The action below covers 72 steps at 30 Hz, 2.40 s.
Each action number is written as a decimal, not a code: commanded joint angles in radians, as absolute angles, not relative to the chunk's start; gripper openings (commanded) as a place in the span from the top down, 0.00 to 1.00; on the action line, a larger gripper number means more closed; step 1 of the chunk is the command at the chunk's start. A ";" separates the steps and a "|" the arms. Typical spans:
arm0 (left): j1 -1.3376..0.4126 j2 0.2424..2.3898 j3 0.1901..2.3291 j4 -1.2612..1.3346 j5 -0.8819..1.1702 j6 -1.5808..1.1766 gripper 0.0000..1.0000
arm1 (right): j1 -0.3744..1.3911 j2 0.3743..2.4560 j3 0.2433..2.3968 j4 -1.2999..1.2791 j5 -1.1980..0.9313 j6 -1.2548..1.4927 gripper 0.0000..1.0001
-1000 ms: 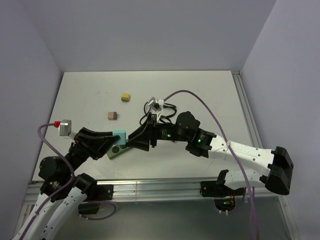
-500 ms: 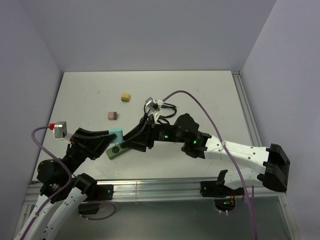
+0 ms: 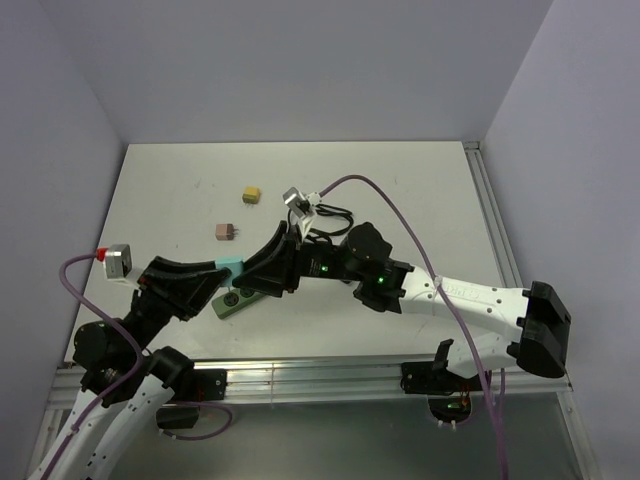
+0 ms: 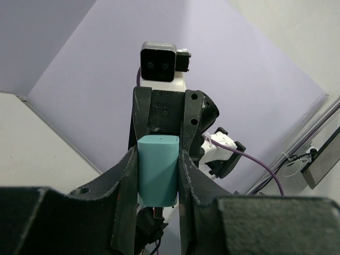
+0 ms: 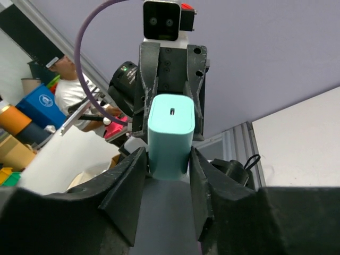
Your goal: Insert the plug
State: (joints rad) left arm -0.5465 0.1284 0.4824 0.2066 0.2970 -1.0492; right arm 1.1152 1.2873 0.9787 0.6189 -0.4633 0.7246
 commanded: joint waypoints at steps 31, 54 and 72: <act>-0.549 0.468 0.795 -0.269 0.906 -0.578 0.44 | 1.026 1.198 1.319 -0.600 -0.908 0.085 1.00; -0.549 0.535 0.773 -0.272 0.963 -0.575 0.37 | 1.032 1.393 1.537 -0.698 -0.888 0.049 1.00; -0.549 0.516 0.811 -0.422 0.747 -0.482 1.00 | 1.028 1.384 1.539 -0.669 -0.735 0.096 0.41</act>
